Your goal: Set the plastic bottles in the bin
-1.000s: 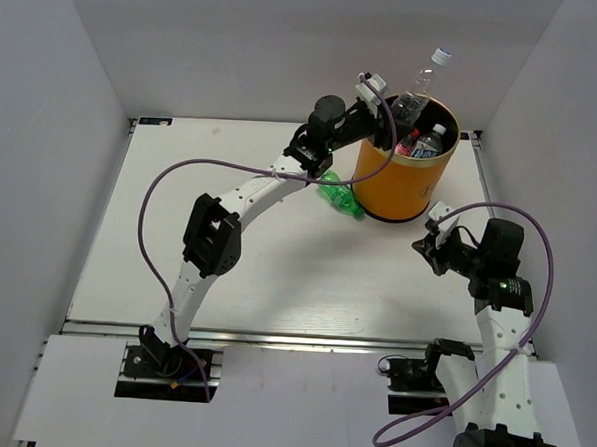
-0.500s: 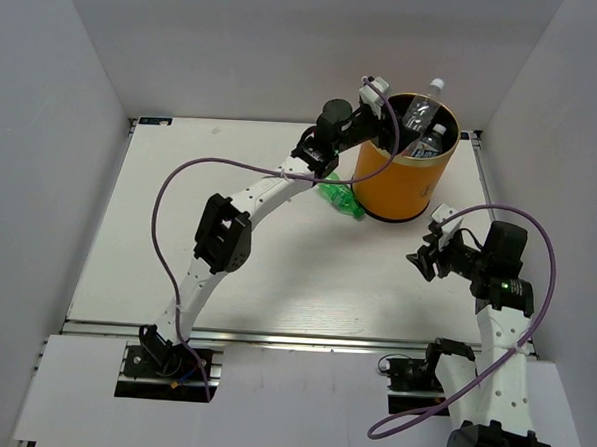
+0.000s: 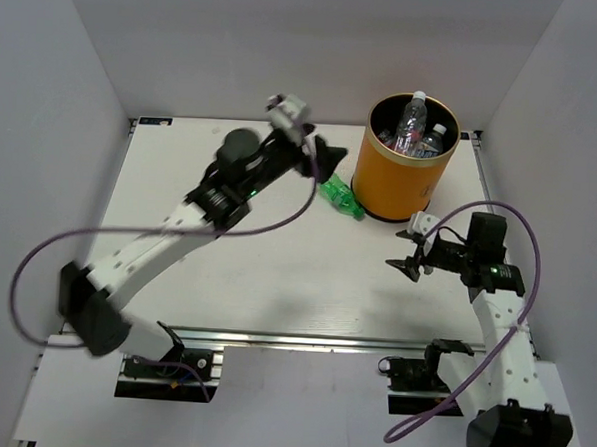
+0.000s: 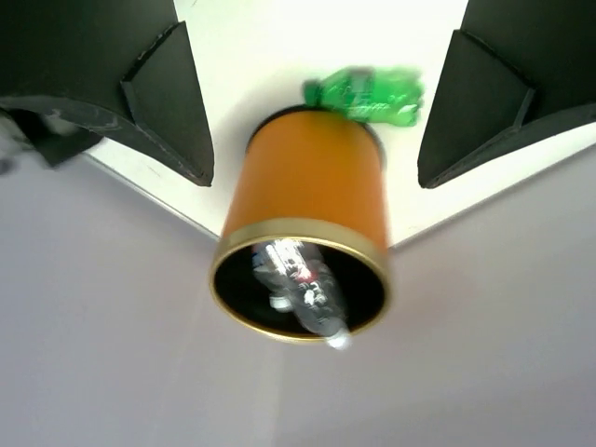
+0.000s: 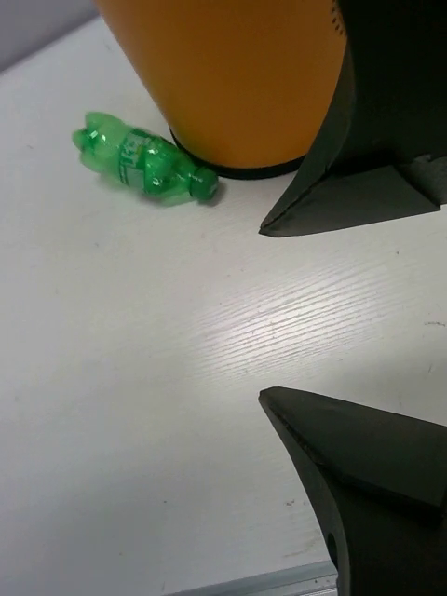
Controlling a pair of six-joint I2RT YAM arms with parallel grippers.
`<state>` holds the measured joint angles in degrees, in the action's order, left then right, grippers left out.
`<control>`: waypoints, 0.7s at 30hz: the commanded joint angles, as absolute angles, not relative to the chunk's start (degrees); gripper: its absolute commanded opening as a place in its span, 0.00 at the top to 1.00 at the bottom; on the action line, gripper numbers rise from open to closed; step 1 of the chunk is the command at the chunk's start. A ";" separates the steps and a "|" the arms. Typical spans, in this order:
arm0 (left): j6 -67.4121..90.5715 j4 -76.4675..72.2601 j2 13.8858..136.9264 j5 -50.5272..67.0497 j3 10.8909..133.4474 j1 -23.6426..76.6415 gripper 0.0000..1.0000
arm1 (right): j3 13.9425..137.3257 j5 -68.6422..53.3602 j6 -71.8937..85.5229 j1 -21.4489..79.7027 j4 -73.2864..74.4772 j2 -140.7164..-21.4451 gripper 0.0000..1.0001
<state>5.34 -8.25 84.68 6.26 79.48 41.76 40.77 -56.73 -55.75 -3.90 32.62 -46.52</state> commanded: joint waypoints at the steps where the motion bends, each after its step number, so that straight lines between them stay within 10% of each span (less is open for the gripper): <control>1: 5.27 -3.97 72.72 -5.09 65.80 41.92 0.00 | 44.03 -48.04 -51.79 6.00 23.14 -53.51 0.29; 10: 1.49 6.84 39.25 -18.80 42.48 41.92 0.00 | 61.07 -6.72 -32.64 35.64 15.91 -78.52 0.30; 21: -0.35 13.10 25.76 -21.36 37.10 41.40 0.00 | 92.20 19.22 -20.21 40.25 21.29 -109.05 0.13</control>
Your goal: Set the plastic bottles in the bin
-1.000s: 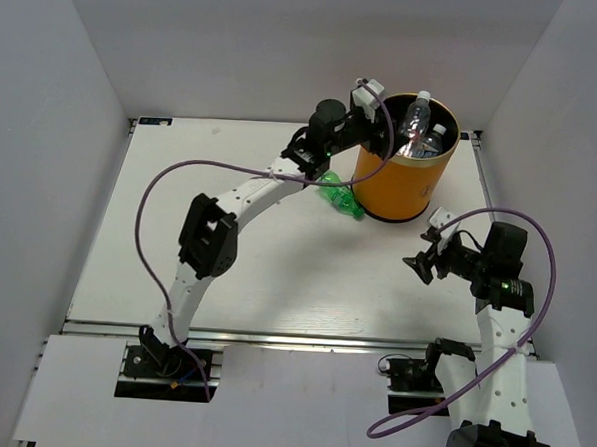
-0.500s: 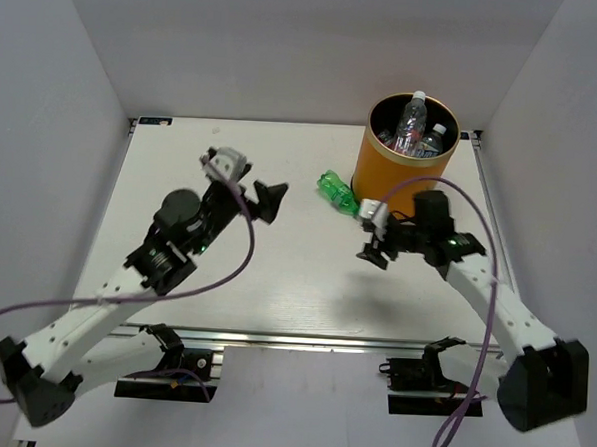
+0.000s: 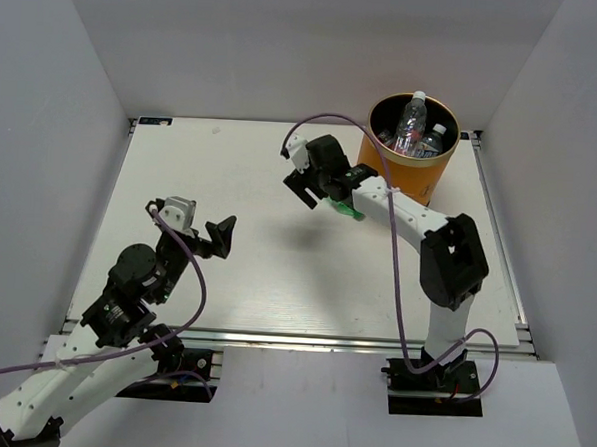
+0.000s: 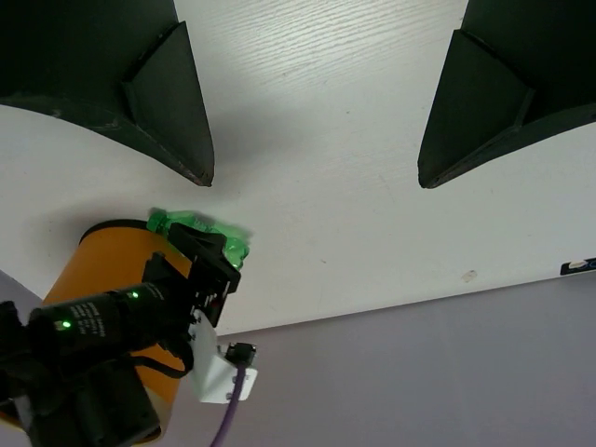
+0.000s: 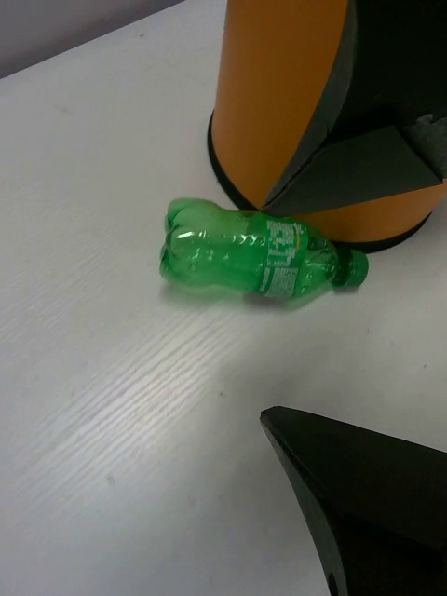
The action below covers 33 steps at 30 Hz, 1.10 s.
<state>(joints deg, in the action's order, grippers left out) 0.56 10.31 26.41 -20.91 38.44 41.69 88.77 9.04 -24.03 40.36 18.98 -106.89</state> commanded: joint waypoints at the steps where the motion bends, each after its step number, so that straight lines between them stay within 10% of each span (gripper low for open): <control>1: -0.35 13.10 24.88 -20.84 37.09 40.87 0.00 | 94.02 19.68 -20.48 40.25 20.83 -109.86 0.11; 33: -0.35 13.10 22.85 -19.69 36.04 40.87 0.00 | 117.25 14.33 -26.28 32.17 42.62 -135.70 0.15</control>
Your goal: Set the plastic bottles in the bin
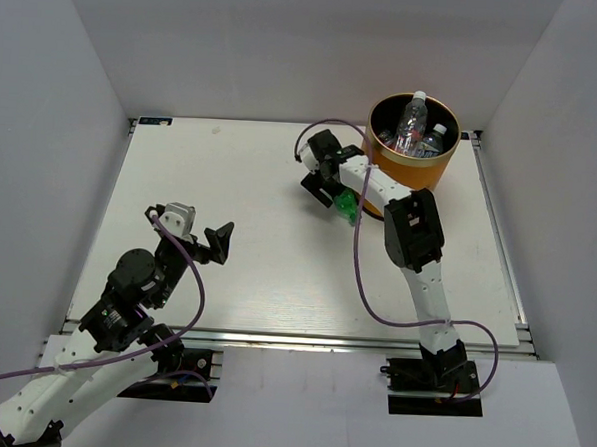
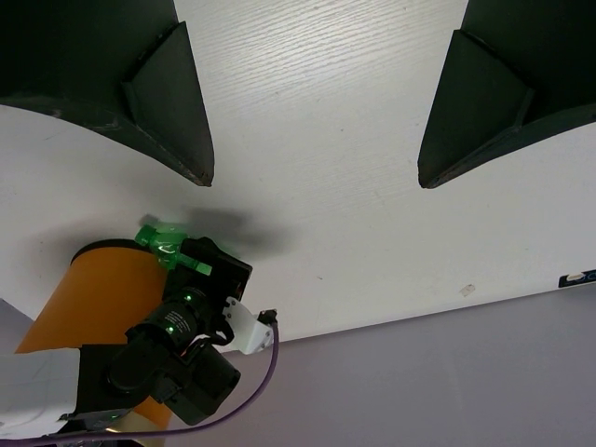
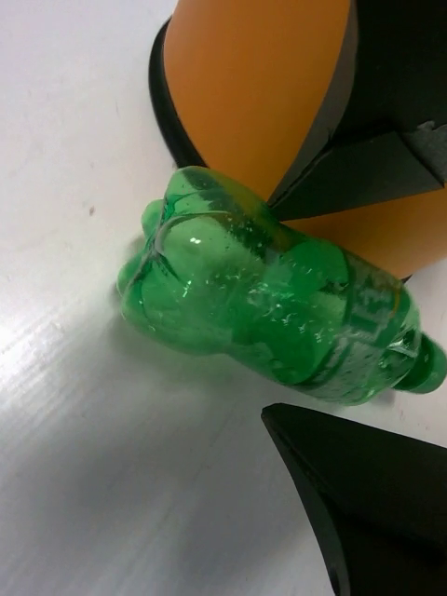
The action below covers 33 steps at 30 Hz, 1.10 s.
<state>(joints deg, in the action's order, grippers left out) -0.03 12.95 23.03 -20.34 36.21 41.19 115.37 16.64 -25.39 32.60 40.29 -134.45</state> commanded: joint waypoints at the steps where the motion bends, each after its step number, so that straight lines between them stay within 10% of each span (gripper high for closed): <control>1: -0.35 13.10 22.33 -19.69 36.04 40.87 0.00 | 117.94 13.46 -26.19 32.26 43.50 -135.88 0.16; 8: -0.35 13.10 22.32 -19.69 36.04 40.87 0.00 | 112.07 5.46 -26.98 32.96 47.46 -132.54 0.40; 16: -0.35 13.10 21.80 -19.69 36.04 40.87 0.00 | 107.76 -18.08 -35.58 34.62 57.91 -122.73 0.95; 24: -0.35 13.10 21.80 -20.21 36.04 40.87 0.00 | 101.62 -28.83 -32.62 34.37 45.24 -97.58 1.00; 33: -0.35 13.10 21.80 -20.21 36.04 40.87 0.00 | 91.67 -2.00 -22.42 32.26 16.98 -75.60 1.00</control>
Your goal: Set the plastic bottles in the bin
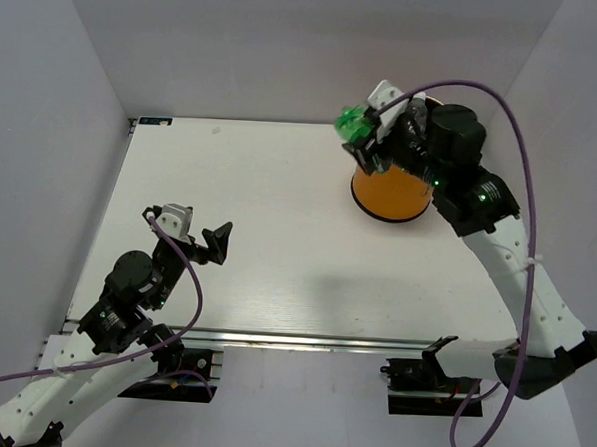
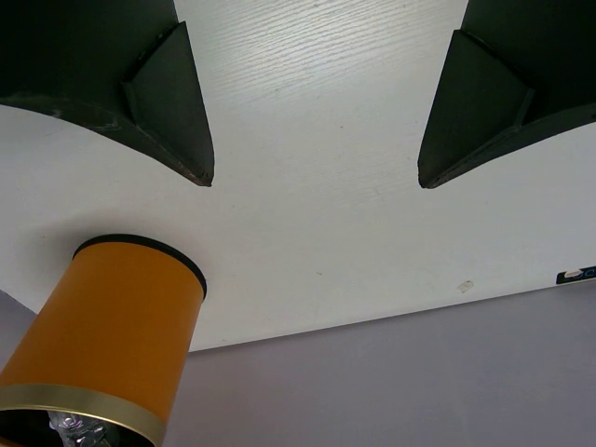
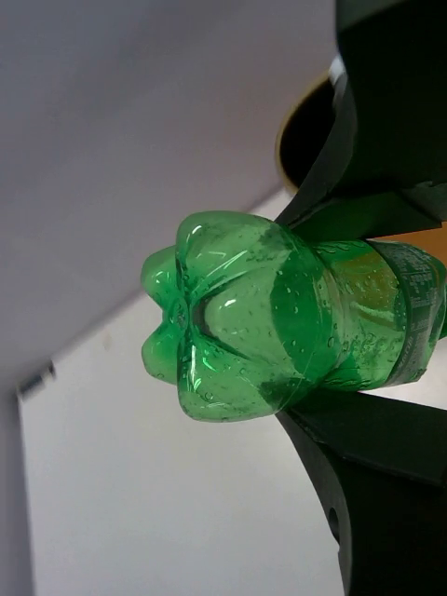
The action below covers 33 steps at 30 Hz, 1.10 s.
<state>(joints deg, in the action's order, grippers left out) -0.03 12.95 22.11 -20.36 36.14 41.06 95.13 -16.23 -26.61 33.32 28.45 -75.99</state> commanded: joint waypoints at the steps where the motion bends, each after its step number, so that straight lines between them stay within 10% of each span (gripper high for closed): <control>1: -0.35 13.10 21.80 -20.21 36.04 40.87 0.00 | 90.80 4.16 -22.85 31.91 12.87 -75.50 1.00; 14: -0.35 12.57 24.08 -19.16 36.04 40.87 0.00 | 100.27 6.10 -27.16 16.18 14.22 -90.78 0.94; 17: -0.35 12.57 24.08 -18.54 36.04 40.87 0.00 | 100.72 2.74 -28.38 13.45 14.67 -93.69 0.77; 22: -0.35 12.57 24.08 -18.02 36.04 40.87 0.00 | 101.70 -5.00 -27.86 9.76 18.98 -95.63 0.14; 33: -0.88 12.57 25.14 -16.79 36.04 40.87 0.00 | 101.42 -13.43 -25.41 8.00 22.85 -86.23 0.10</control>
